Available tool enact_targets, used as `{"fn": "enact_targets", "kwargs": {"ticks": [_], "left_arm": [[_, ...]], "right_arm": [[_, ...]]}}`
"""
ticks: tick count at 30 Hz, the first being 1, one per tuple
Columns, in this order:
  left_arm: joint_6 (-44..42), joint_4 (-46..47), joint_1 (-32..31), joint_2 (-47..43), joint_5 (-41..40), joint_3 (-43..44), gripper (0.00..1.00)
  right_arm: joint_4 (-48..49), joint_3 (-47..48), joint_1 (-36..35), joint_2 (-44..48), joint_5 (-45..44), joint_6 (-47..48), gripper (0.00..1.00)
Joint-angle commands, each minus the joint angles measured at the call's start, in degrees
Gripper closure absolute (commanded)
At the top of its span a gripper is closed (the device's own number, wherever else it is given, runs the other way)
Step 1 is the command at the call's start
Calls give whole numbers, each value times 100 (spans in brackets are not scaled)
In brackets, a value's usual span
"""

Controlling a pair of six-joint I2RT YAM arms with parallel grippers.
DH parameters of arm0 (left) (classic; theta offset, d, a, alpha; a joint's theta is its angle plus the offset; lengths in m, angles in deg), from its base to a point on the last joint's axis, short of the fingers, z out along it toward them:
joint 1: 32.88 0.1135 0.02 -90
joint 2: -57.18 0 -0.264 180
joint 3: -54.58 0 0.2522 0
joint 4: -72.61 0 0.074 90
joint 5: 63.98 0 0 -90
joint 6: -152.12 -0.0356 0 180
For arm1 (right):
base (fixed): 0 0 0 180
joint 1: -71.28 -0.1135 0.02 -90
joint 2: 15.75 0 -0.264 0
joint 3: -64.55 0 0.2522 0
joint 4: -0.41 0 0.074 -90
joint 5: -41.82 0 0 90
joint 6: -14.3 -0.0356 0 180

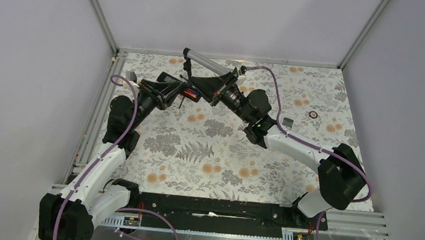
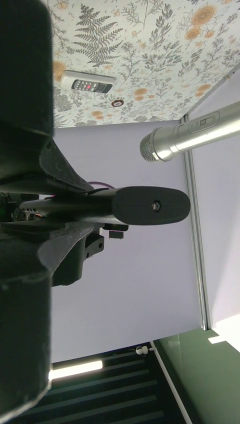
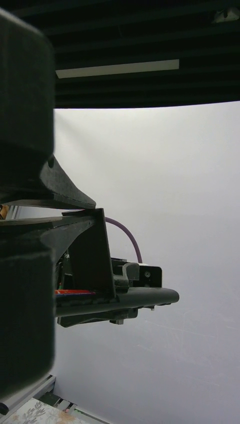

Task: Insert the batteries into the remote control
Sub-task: Load the battery cover into the remote control.

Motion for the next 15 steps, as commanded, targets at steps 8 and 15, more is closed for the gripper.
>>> {"fn": "enact_targets", "kwargs": {"ticks": [8,15], "left_arm": [[102,259,-29,-146,-127,274,85],[139,-83,-29,-171,-150,290,85]], "right_arm": [[-556,-314,-54,433,-149,-56,83],[-795,-437,-54,580,-213,-63,82]]}}
